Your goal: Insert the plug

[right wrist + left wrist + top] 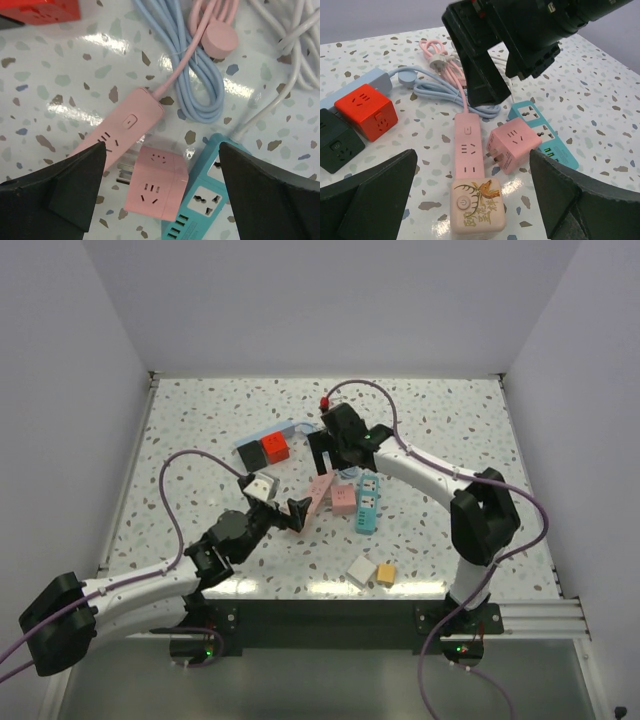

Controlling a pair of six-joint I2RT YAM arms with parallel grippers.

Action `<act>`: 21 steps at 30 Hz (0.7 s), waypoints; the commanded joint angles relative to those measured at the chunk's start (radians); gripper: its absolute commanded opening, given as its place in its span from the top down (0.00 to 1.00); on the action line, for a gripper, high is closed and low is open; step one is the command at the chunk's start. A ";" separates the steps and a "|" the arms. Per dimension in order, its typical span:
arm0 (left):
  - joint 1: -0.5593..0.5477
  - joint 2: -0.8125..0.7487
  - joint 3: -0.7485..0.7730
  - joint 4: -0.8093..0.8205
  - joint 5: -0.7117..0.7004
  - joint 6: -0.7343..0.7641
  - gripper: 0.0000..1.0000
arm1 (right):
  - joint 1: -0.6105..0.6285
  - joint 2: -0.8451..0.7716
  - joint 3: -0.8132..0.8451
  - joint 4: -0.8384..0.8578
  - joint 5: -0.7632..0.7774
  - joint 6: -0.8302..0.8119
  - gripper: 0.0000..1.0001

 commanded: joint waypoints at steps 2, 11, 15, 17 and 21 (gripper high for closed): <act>0.009 -0.015 -0.006 -0.034 0.013 -0.022 0.00 | 0.001 0.008 -0.052 -0.103 -0.029 -0.011 0.03; 0.010 -0.002 -0.003 -0.022 0.041 -0.022 0.00 | 0.001 -0.112 -0.241 -0.006 -0.134 0.025 0.03; 0.012 0.021 0.003 -0.020 0.047 -0.023 0.00 | 0.001 -0.118 -0.299 0.047 -0.133 0.044 0.04; 0.013 0.027 0.005 -0.020 0.047 -0.023 0.00 | 0.001 -0.110 -0.313 0.058 -0.146 0.044 0.08; 0.015 0.035 0.006 -0.019 0.056 -0.020 0.00 | 0.001 -0.109 -0.344 0.081 -0.181 0.047 0.24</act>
